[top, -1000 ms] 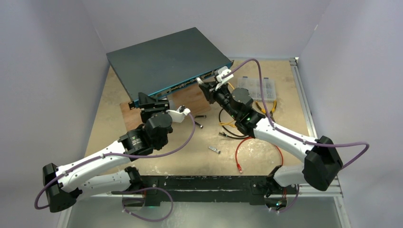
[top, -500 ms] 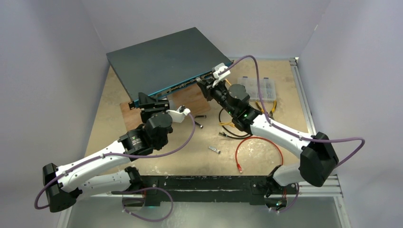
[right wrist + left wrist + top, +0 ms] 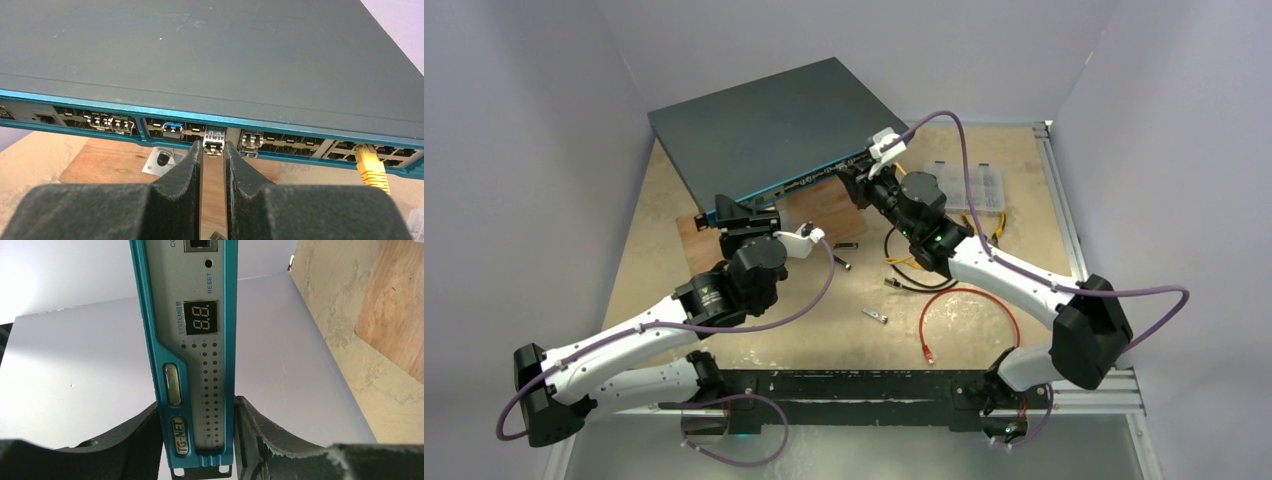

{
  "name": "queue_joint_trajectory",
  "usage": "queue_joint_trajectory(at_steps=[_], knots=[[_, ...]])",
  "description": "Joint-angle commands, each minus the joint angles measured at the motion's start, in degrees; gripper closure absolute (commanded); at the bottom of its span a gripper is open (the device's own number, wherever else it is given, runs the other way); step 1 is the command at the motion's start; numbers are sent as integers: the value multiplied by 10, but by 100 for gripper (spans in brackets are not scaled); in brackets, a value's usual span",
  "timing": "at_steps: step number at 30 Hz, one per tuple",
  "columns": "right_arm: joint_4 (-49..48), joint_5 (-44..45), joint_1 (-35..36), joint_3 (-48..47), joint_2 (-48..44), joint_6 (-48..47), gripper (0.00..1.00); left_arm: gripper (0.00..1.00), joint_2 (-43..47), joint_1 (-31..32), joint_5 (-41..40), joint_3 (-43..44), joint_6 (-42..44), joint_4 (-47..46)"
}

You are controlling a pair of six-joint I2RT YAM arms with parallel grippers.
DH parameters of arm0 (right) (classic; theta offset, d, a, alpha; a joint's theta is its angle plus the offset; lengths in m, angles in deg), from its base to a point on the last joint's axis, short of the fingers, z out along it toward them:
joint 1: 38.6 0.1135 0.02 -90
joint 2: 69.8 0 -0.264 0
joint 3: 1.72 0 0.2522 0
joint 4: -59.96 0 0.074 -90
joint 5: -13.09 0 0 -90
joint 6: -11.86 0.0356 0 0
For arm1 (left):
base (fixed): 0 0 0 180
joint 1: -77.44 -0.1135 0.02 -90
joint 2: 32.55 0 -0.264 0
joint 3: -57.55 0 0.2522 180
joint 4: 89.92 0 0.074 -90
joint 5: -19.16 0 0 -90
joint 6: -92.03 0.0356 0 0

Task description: Insert the plug into the switch port

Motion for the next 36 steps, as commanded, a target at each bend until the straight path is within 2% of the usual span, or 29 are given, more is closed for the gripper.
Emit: queue_joint_trajectory(at_steps=[1,12,17,22,27,36], knots=[[16,-22,6,3,-23,20,85,100,6,12,-18,17,-13,23],[23,-28,6,24,-43,33,63,100,3,12,-20,21,-13,25],[24,-20,6,40,-59,37,62,100,1,13,-20,22,-13,24],[25,-5,6,49,-64,32,72,100,1,13,-20,22,-14,24],[21,5,4,50,-68,33,90,100,0,14,-20,22,-14,25],[2,6,1,41,-73,32,99,100,-2,15,-20,22,-16,25]])
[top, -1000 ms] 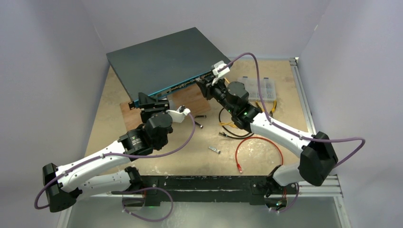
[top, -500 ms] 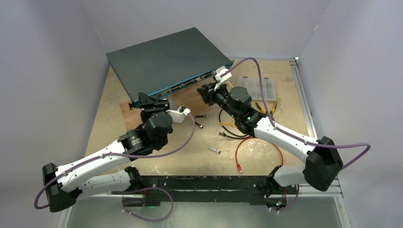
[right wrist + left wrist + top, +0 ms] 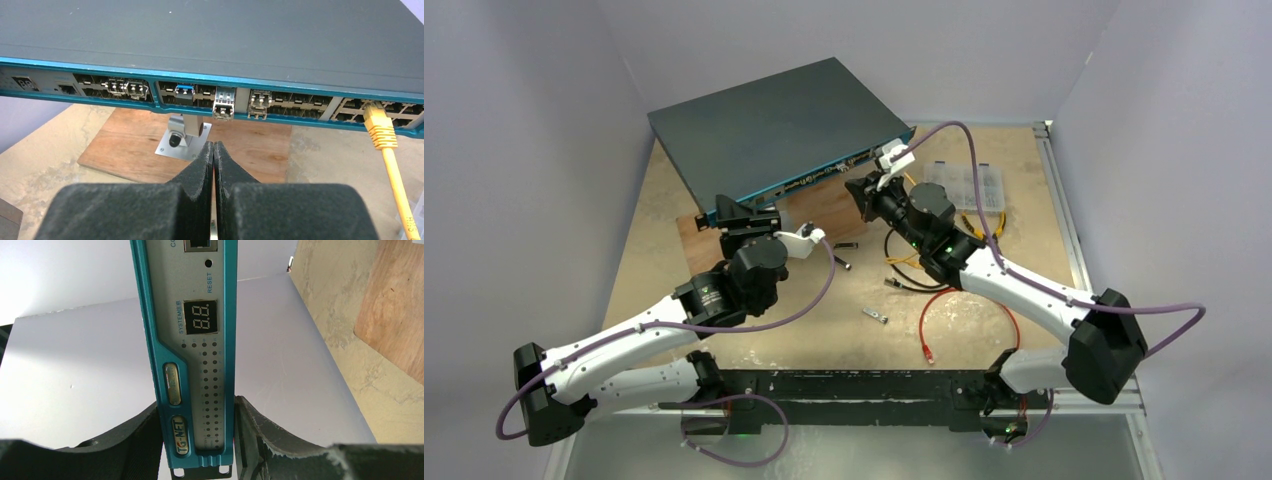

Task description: Insert the plug into the switch port

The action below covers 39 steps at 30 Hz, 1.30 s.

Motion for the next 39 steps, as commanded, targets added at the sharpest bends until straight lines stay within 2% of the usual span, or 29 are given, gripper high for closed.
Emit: queue_joint_trajectory(at_steps=[1,39], knots=[[-28,10,-3,-7,-18,0,99,100,0,12,-20,18,-10,17],[-59,-1,-15,-66,51,-7,100,100,8,14,-18,18,-15,26]])
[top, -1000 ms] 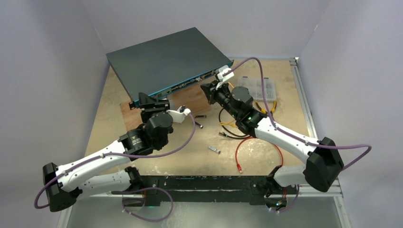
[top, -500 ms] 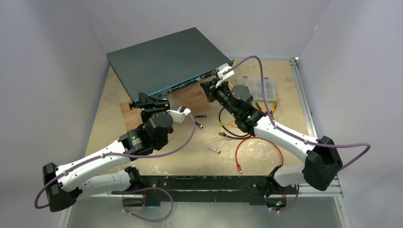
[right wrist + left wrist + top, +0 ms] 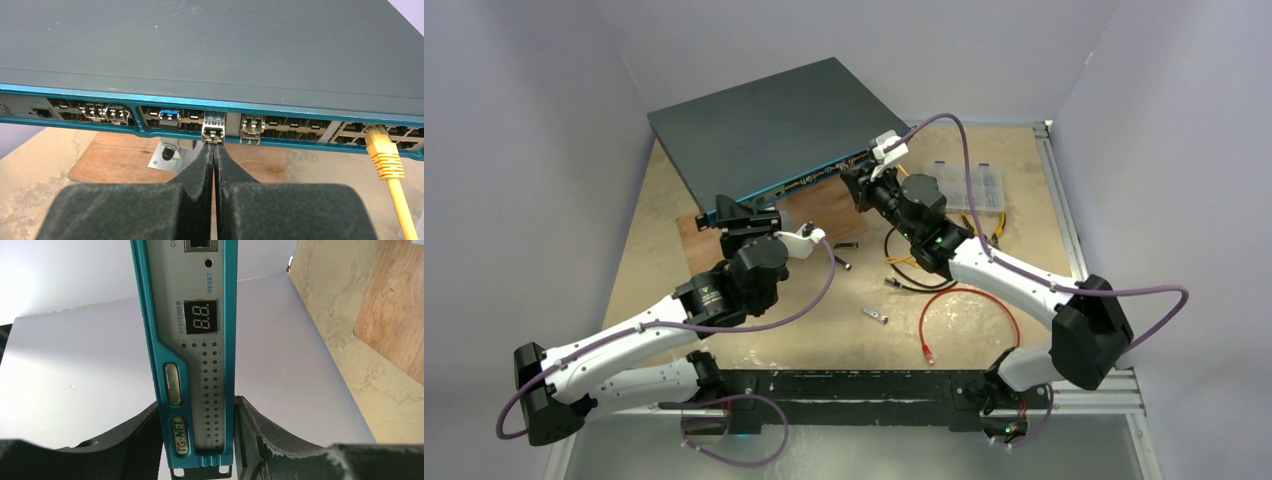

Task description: Insert the plug into the switch port

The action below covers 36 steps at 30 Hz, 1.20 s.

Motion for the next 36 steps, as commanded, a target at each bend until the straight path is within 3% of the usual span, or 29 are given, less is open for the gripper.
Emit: queue_joint_trajectory(at_steps=[1,20,36], knots=[[-25,-5,-3,-39,3,-8,100,100,9,13,-17,16,-11,23],[68,-47,-9,-137,44,-42,100,100,18,13,-17,14,-17,32],[310,-116,-27,-314,101,-92,100,100,26,13,-14,7,-22,40]])
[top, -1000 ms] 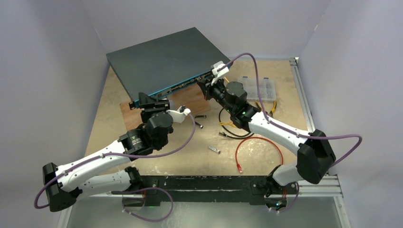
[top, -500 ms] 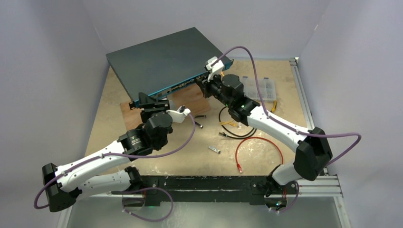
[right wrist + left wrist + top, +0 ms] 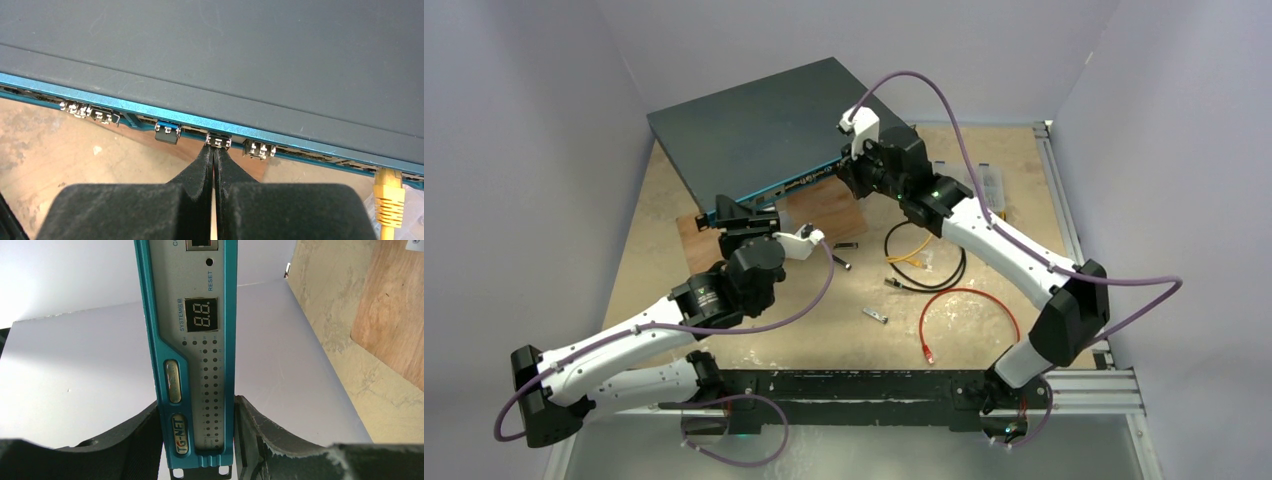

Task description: Insert the plug into the switch port

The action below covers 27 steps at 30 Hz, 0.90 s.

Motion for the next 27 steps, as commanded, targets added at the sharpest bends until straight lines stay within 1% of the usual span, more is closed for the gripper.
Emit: queue_joint_trajectory(at_steps=[1,10,15,19,23,27], knots=[[-31,-43,-8,-83,26,-27,100,100,16,13,-27,5,-19,30],[-12,-65,-17,-132,59,-17,100,100,20,14,-24,1,-21,32],[36,-84,-23,-193,98,-14,100,100,21,15,-22,0,-22,32],[55,-90,-24,-220,117,-14,100,100,21,15,-22,0,-23,32],[51,-103,-24,-205,104,-15,100,100,20,15,-21,1,-22,32],[21,-117,-25,-141,62,-16,100,100,18,15,-22,3,-24,32]])
